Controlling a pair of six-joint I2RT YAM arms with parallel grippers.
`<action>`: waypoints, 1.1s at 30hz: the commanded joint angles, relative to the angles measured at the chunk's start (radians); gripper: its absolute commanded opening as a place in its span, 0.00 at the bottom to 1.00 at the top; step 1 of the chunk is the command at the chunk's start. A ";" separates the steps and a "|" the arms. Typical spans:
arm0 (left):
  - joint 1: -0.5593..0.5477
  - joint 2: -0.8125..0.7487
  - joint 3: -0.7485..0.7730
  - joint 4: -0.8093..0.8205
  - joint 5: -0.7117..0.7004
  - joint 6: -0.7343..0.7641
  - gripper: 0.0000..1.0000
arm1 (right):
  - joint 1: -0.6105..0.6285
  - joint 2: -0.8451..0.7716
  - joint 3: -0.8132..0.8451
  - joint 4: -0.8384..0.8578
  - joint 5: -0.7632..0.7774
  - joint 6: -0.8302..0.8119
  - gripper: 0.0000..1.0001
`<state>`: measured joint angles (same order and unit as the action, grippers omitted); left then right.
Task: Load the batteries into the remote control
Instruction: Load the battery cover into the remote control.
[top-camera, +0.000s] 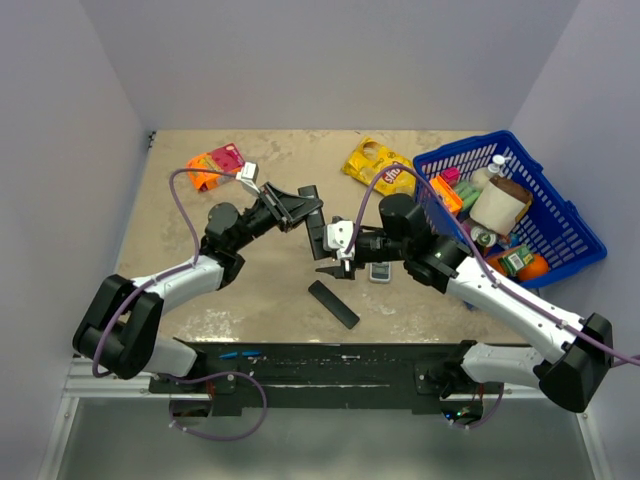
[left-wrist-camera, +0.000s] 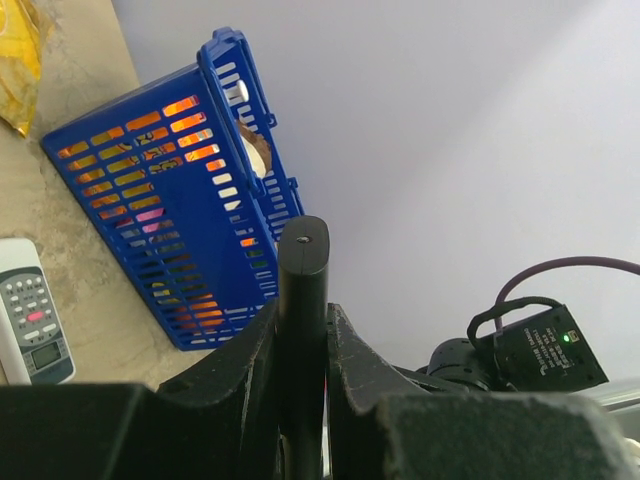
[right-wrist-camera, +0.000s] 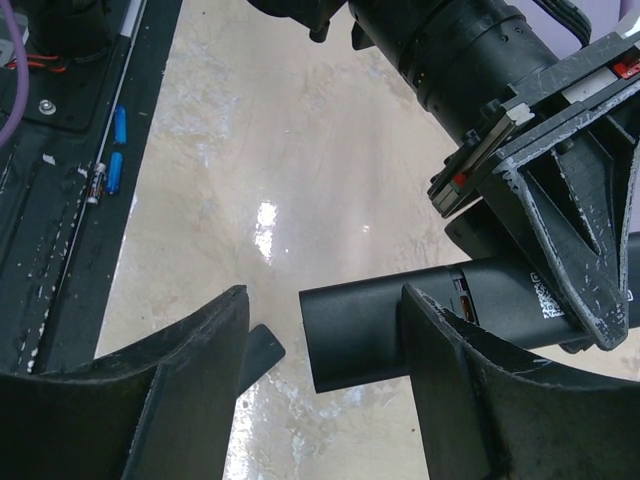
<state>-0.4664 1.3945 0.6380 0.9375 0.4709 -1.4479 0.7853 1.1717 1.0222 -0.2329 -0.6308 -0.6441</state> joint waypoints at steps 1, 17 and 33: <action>-0.008 -0.046 0.019 0.077 0.037 -0.054 0.00 | 0.000 0.002 -0.024 0.004 0.022 -0.012 0.63; -0.014 -0.074 0.026 0.107 0.064 -0.109 0.00 | -0.001 -0.018 -0.086 0.055 0.078 -0.083 0.50; -0.035 -0.066 0.083 0.069 0.132 -0.080 0.00 | -0.004 0.016 -0.077 0.109 0.121 -0.101 0.42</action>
<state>-0.4683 1.3792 0.6487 0.9031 0.5060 -1.4734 0.7940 1.1534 0.9535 -0.1074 -0.6083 -0.7380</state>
